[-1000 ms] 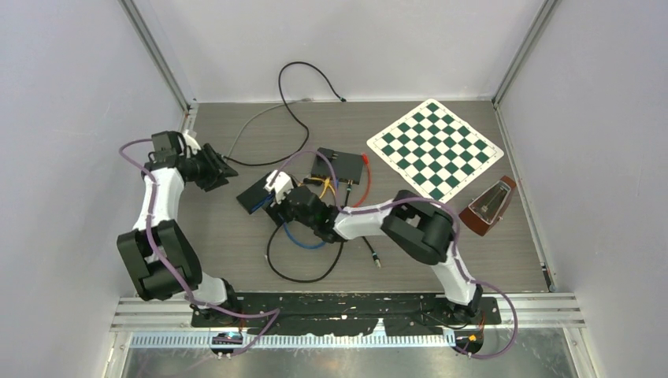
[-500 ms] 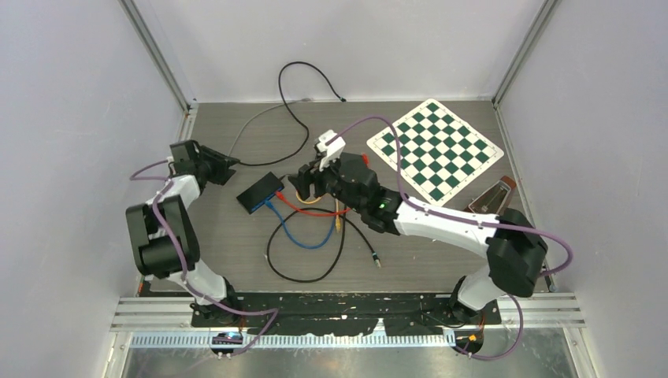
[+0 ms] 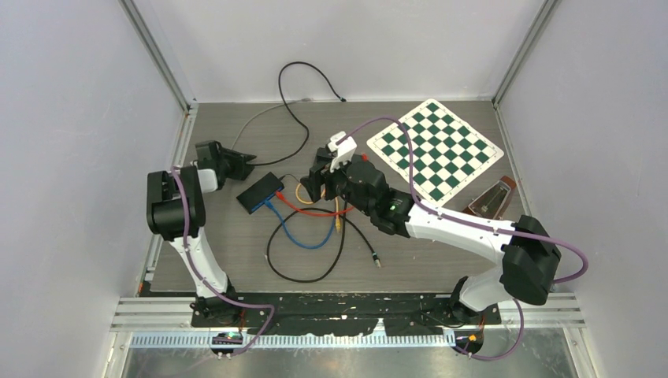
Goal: Insert the plug into the switch port
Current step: Insert the connector into the switch port, then pick up the connector from the center of the board.
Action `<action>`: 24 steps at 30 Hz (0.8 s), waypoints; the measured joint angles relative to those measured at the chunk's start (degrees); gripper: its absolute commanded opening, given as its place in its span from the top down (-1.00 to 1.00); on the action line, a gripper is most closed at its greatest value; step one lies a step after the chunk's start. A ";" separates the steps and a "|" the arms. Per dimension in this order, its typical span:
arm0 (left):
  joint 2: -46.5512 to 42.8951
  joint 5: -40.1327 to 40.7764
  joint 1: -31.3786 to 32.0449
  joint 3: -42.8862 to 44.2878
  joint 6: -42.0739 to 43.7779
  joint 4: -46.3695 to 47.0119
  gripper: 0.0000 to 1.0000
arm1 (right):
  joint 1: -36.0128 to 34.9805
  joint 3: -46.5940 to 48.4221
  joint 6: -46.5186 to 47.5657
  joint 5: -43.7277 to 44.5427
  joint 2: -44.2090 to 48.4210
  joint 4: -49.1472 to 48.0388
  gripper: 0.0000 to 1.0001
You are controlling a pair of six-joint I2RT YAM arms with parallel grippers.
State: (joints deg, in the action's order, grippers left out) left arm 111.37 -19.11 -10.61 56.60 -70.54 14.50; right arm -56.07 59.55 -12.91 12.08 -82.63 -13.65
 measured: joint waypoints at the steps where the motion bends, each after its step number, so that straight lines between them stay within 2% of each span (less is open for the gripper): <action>1: 0.55 0.07 0.26 0.50 -0.52 0.50 0.15 | 0.09 0.00 -0.02 0.02 0.00 0.13 -0.44; 5: 1.84 0.09 0.63 1.11 -2.23 2.08 0.34 | 0.57 0.00 -0.28 0.04 0.00 0.61 -0.45; 11: 2.34 0.35 0.63 1.25 -3.04 2.69 0.98 | 1.22 0.00 -0.79 0.15 0.35 0.66 -0.44; 18: 0.70 0.74 0.63 3.39 0.02 2.56 1.00 | 1.55 -0.66 -0.31 1.18 2.38 -0.22 -0.45; 24: -9.86 1.66 0.85 4.39 5.05 2.47 1.00 | 1.92 -4.28 1.01 2.91 4.17 -2.43 -0.46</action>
State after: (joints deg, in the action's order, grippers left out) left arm 101.51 -17.45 -9.76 60.99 -65.49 16.97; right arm -54.15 55.27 -11.90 14.98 -78.46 -16.08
